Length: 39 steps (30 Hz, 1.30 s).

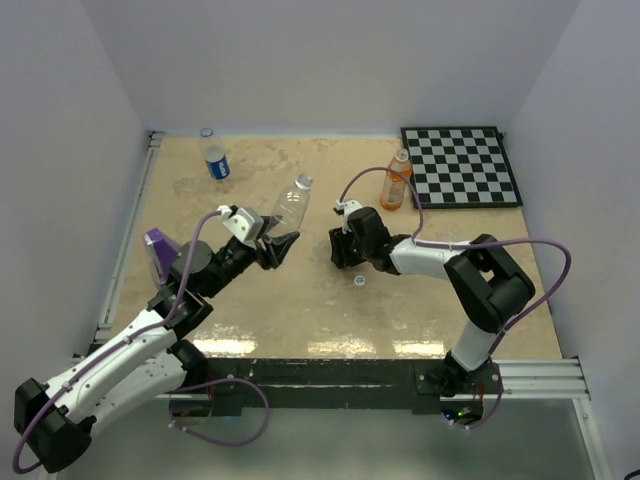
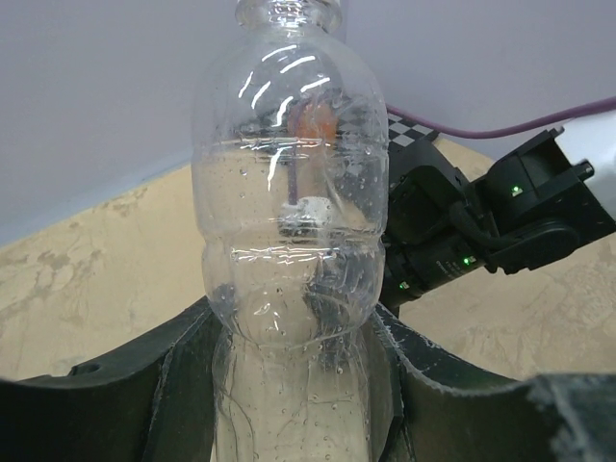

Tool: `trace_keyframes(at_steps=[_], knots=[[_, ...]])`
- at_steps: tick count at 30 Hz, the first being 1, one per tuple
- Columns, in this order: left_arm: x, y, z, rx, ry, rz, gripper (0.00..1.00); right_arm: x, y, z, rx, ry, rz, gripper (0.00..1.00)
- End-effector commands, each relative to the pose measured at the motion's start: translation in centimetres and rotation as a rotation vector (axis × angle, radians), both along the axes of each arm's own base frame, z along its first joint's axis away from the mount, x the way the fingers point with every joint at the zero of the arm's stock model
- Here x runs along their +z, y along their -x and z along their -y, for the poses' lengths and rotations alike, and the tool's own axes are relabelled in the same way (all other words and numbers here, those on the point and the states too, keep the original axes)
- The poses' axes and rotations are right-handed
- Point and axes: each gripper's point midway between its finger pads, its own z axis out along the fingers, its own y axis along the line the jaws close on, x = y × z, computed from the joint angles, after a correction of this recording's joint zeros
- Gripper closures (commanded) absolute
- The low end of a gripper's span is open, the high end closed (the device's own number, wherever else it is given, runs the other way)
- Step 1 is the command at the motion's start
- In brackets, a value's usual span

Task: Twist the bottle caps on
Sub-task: Place the bottle cap at the center of the board.

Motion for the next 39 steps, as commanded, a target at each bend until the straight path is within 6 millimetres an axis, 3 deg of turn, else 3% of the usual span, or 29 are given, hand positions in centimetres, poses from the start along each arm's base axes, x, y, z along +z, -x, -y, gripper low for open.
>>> trace_keyframes(at_steps=[1, 3, 8, 14, 18, 21, 33, 37, 39], knots=[[1.6, 0.8, 0.8, -0.075, -0.027, 0.041, 1.00, 0.9, -0.5, -0.3, -0.032, -0.005, 0.011, 0.46], [1.9, 1.1, 1.1, -0.105, -0.037, 0.050, 1.00, 1.1, -0.3, -0.1, -0.032, 0.003, 0.005, 0.43], [2.3, 1.5, 1.1, -0.119, -0.046, 0.077, 1.00, 4.0, -0.3, -0.6, -0.008, -0.026, 0.029, 0.37], [2.9, 1.5, 1.0, -0.114, -0.053, 0.076, 1.00, 4.4, 1.1, -0.7, 0.087, 0.038, -0.060, 0.34], [3.0, 1.3, 0.3, -0.087, -0.113, 0.108, 1.00, 4.9, 0.5, 0.2, 0.077, 0.113, -0.060, 0.23], [2.4, 1.3, -0.6, -0.057, -0.165, 0.130, 1.00, 5.4, -0.1, 0.7, 0.067, 0.167, -0.061, 0.21], [0.6, -0.1, -4.5, 0.141, -0.272, 0.157, 1.00, 2.9, -1.3, 1.3, 0.065, 0.309, -0.143, 0.31], [0.4, 0.0, -5.0, 0.161, -0.274, 0.164, 1.00, 2.3, -1.5, 1.2, 0.069, 0.326, -0.161, 0.42], [0.3, -0.1, -5.4, 0.178, -0.276, 0.165, 1.00, 2.1, -1.6, 1.3, 0.063, 0.343, -0.168, 0.43]])
